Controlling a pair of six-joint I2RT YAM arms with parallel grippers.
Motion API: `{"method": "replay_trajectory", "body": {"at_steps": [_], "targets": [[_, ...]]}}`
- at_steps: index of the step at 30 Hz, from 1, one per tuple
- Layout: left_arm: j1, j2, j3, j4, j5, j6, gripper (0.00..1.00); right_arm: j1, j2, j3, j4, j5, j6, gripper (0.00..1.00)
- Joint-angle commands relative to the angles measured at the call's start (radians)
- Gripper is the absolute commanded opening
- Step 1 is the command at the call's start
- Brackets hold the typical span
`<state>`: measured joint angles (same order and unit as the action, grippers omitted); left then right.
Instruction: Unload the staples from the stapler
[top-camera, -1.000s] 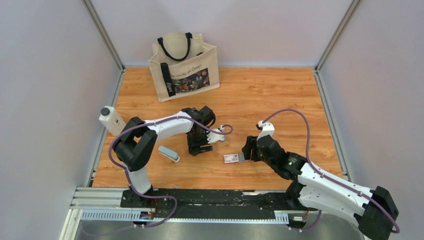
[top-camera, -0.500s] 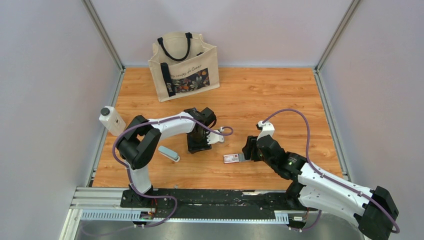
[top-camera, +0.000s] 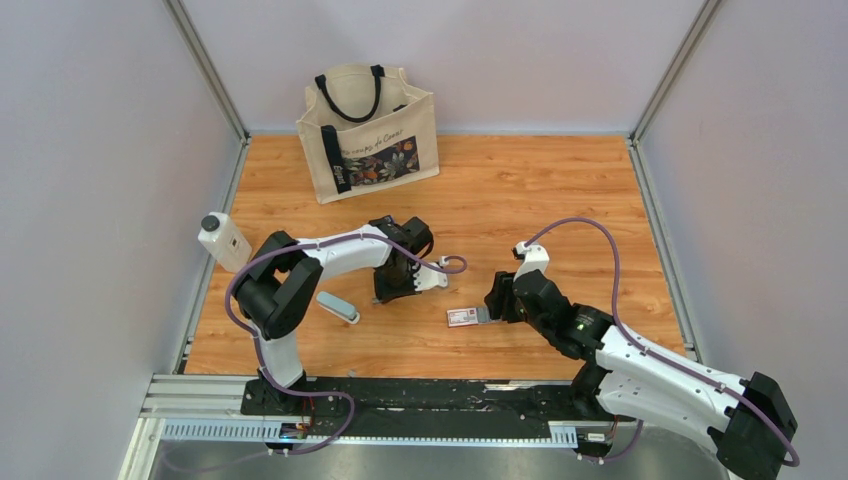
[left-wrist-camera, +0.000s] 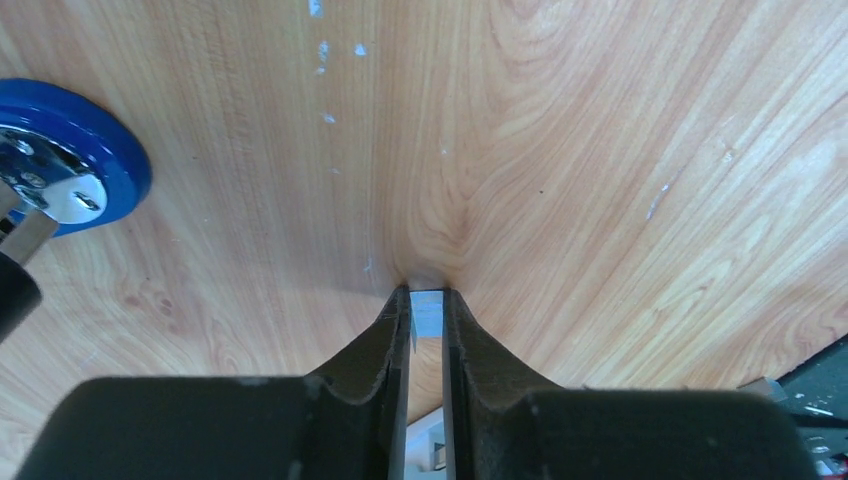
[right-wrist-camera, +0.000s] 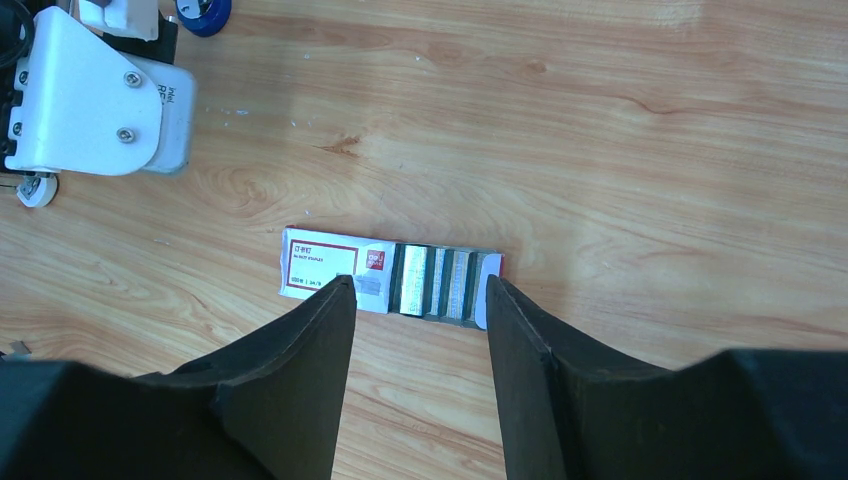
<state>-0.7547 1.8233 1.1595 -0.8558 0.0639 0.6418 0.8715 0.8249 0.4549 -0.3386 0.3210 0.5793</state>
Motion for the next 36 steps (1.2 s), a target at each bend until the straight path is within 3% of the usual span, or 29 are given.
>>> {"method": "replay_trajectory", "body": {"at_steps": [1,12,16,22,25,28,29,31,32,34,35,36], "targets": [[-0.009,-0.016,-0.003,-0.066,0.059,-0.008,0.18,-0.003,0.000,0.013,0.039,0.009,0.005,0.54],[-0.009,-0.122,0.153,-0.202,0.135,-0.025,0.14,-0.003,0.006,0.067,0.016,0.007,-0.024,0.54],[-0.008,-0.179,0.335,-0.278,0.224,-0.048,0.14,-0.003,-0.004,0.085,0.016,0.001,-0.041,0.54],[0.047,-0.179,0.681,-0.381,0.588,-0.158,0.13,-0.003,-0.036,0.157,0.059,-0.066,-0.091,0.59],[0.106,-0.191,0.723,-0.318,0.827,-0.272,0.13,-0.003,-0.073,0.215,0.085,-0.125,-0.110,0.59],[0.163,-0.225,0.633,-0.091,1.063,-0.511,0.15,-0.003,-0.104,0.277,0.115,-0.198,-0.125,0.60],[0.172,-0.239,0.594,0.095,1.158,-0.683,0.15,-0.002,-0.109,0.292,0.128,-0.213,-0.130,0.60],[0.186,-0.275,0.452,0.341,1.232,-0.892,0.16,-0.003,-0.109,0.343,0.141,-0.269,-0.139,0.60],[0.186,-0.289,0.400,0.624,1.269,-1.124,0.17,-0.003,-0.104,0.358,0.154,-0.283,-0.137,0.60],[0.186,-0.314,0.250,0.972,1.286,-1.394,0.17,-0.003,-0.092,0.393,0.183,-0.307,-0.130,0.60],[0.186,-0.315,0.206,1.323,1.280,-1.670,0.18,-0.003,-0.089,0.402,0.193,-0.339,-0.122,0.60],[0.186,-0.309,0.157,1.486,1.281,-1.794,0.18,-0.003,-0.083,0.418,0.203,-0.361,-0.119,0.60]]}}
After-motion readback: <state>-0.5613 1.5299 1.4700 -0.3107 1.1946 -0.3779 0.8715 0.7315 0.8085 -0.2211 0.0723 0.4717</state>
